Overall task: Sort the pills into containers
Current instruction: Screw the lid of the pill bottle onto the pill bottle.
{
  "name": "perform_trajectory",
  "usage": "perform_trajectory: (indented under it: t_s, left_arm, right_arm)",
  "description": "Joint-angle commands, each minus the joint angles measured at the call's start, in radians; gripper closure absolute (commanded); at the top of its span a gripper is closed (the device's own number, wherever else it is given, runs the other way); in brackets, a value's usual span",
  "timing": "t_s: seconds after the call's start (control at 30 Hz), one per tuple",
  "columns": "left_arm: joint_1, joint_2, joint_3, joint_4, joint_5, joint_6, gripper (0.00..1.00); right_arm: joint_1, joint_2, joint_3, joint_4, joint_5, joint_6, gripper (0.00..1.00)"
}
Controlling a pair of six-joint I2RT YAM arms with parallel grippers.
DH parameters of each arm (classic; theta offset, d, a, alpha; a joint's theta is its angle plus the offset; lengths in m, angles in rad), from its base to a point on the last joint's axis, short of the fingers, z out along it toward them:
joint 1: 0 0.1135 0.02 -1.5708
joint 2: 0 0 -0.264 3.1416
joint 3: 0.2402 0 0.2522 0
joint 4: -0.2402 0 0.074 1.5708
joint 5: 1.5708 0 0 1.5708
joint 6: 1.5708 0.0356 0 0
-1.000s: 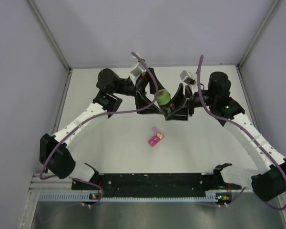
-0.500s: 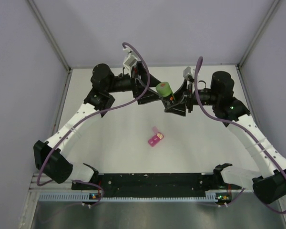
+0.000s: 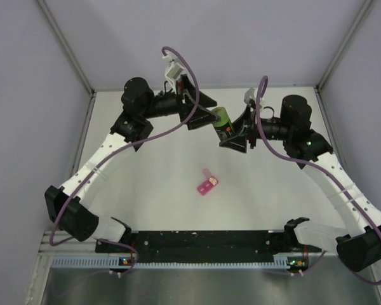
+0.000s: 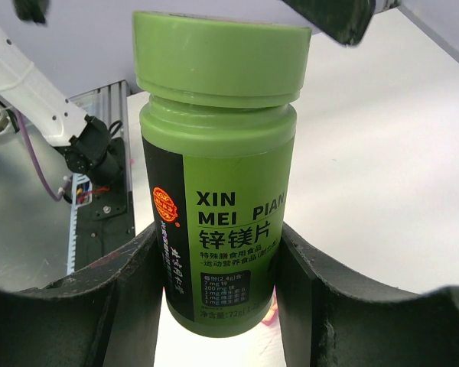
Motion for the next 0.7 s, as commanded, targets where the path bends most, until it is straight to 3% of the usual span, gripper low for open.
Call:
perform_trajectory:
  t_s: [0.0,0.13,0.4,0.53,0.67]
  left_arm:
    - [-0.021,0.016,0.045,-0.047,-0.034,0.051,0.05]
    - [-0.028,0.022,0.050,-0.058,-0.044,0.062,0.06]
    - [-0.028,0.017,0.044,-0.058,-0.040,0.066,0.21]
    - [-0.029,0.017,0.039,-0.050,-0.031,0.069,0.36]
    - [-0.040,0.019,0.024,-0.033,-0.005,0.082,0.58]
  right_arm:
    - [-0.001,-0.005,0.055,0.026,0.001,-0.013,1.00]
    - [-0.001,-0.002,0.052,0.024,0.001,-0.011,1.00]
    - [0.000,-0.003,0.043,0.027,0.001,-0.014,1.00]
    - [-0.001,-0.005,0.041,0.027,0.003,-0.014,1.00]
    - [-0.001,-0.005,0.044,0.027,0.000,-0.013,1.00]
